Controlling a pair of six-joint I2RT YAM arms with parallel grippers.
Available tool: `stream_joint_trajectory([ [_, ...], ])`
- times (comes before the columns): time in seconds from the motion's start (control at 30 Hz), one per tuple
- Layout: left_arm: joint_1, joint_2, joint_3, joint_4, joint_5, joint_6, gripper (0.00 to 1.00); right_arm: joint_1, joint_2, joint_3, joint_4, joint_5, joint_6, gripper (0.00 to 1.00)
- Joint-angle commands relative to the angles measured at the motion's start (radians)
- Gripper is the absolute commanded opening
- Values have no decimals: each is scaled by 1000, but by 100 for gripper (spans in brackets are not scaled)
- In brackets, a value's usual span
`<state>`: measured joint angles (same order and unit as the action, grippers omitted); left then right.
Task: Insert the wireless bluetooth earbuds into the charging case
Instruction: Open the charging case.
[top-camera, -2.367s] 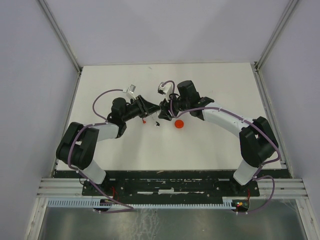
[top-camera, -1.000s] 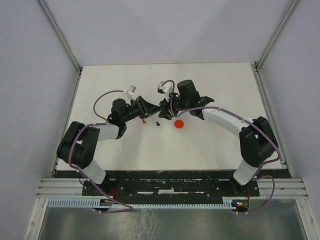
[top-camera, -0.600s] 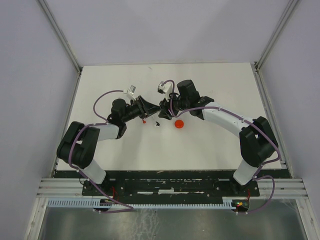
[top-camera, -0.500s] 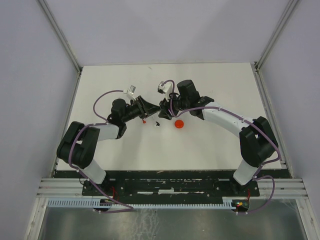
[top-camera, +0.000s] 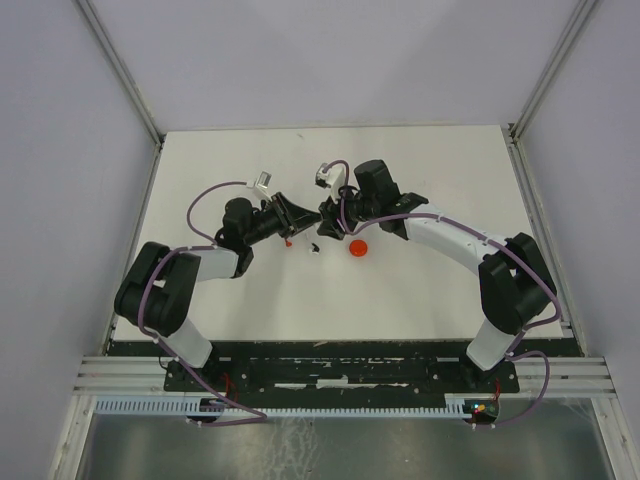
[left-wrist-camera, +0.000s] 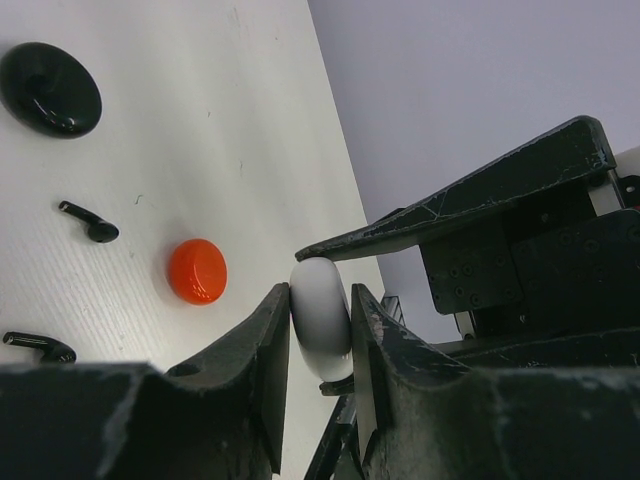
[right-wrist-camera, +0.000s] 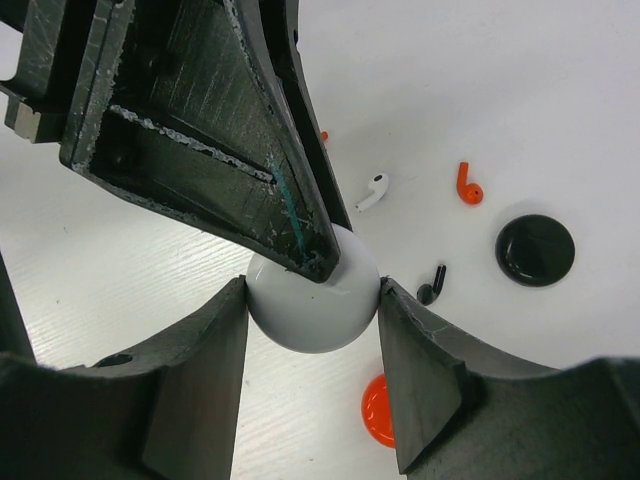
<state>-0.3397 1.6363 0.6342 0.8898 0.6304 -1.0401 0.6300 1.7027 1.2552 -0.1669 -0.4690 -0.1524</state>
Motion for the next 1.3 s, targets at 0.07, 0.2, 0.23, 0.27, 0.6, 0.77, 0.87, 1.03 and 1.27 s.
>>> stream_joint_trajectory([
  [0.07, -4, 9, 1, 64, 17, -39, 3, 2, -25, -8, 62, 15, 14, 60],
  [0.2, -4, 14, -2, 66, 17, -37, 3, -7, -60, -23, 113, 54, 86, 74],
  [0.23, -3, 16, -3, 66, 16, -36, 3, -15, -69, -22, 121, 63, 116, 75],
  [0.27, -4, 15, -4, 67, 14, -36, 3, -21, -79, -19, 122, 71, 142, 77],
  [0.6, -4, -26, -25, 49, -51, 19, 3, -63, -225, -102, 70, 429, 424, 93],
  [0.77, -4, -47, -34, 49, -89, 43, 3, -63, -208, -128, 67, 420, 479, 93],
  [0.87, -4, -45, -40, 74, -93, 32, 3, -62, -196, -145, 90, 399, 497, 93],
  [1.03, -5, -40, -39, 99, -91, 13, 3, -44, -162, -160, 130, 383, 514, 93],
  [1.27, -15, -39, -36, 108, -89, 5, 3, -15, -97, -145, 167, 364, 533, 92],
])
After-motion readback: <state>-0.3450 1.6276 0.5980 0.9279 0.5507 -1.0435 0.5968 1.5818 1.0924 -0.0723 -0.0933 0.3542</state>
